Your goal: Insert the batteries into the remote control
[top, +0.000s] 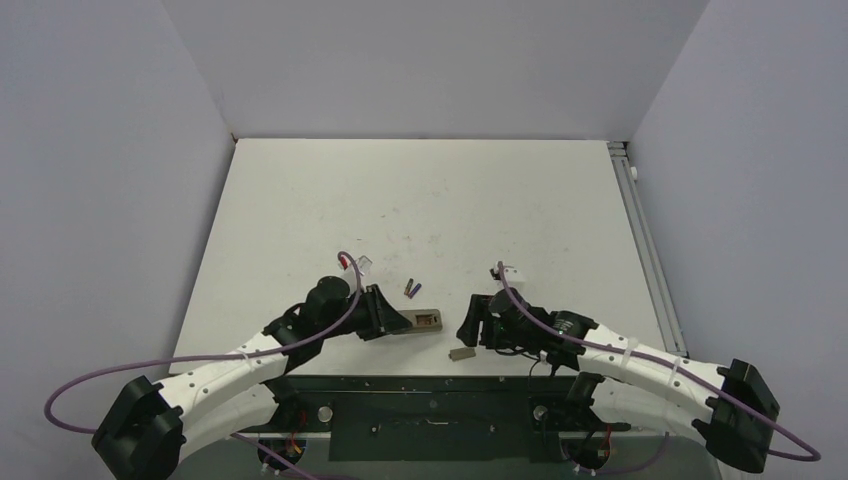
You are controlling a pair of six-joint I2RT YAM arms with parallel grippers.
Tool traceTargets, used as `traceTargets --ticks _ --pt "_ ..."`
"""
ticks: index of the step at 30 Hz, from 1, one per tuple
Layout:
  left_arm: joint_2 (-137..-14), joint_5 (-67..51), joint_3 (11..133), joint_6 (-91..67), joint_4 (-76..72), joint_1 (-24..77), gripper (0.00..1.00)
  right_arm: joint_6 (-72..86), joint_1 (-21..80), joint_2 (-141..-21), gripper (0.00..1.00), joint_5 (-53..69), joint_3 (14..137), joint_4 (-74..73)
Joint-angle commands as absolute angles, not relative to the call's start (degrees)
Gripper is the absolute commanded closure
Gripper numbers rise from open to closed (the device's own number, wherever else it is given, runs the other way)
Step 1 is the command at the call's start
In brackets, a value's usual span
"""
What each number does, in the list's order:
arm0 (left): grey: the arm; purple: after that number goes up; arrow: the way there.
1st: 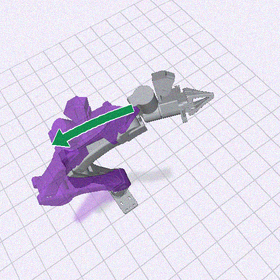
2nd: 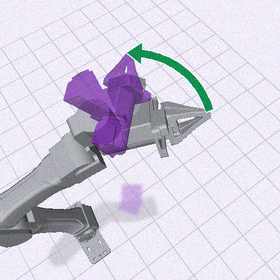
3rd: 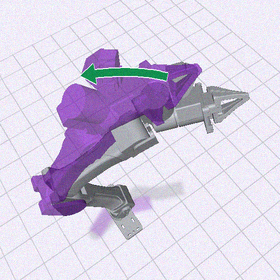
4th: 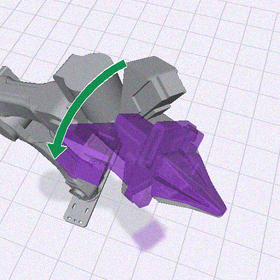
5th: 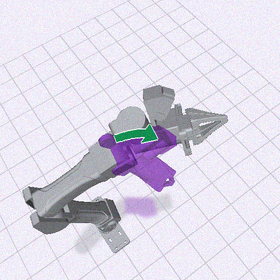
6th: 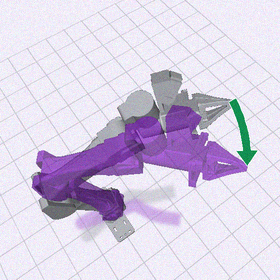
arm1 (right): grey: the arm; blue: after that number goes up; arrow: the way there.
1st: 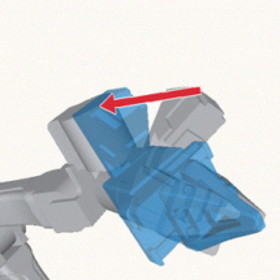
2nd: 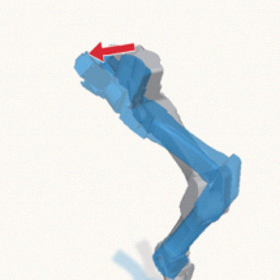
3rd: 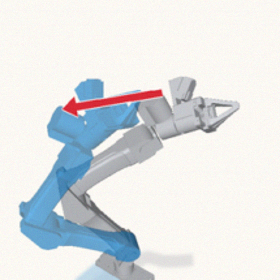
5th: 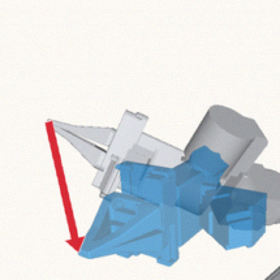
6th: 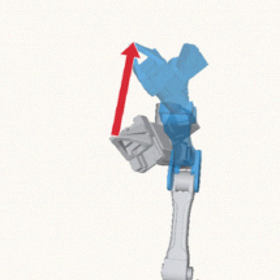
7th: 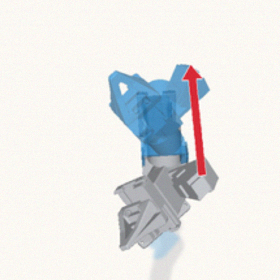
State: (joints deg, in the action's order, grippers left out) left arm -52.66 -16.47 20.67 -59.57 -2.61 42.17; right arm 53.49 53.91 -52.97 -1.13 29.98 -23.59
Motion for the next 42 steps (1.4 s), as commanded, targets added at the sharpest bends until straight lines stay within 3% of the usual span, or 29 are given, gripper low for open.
traceTargets --ticks 1,23,42 --pt "-51.56 -18.25 19.51 -61.38 -6.85 41.84 1.0 53.79 58.94 -55.65 0.44 -8.46 33.45 -26.61" --pt "-50.35 -18.39 16.43 -62.69 -8.57 41.82 0.98 59.16 73.63 -71.59 0.54 -16.57 37.59 -27.86" --pt "-47.31 -16.97 16.7 -61.88 -4.97 41.83 0.97 61.7 74.38 -80.23 0.61 -20.94 40.1 -26.61"
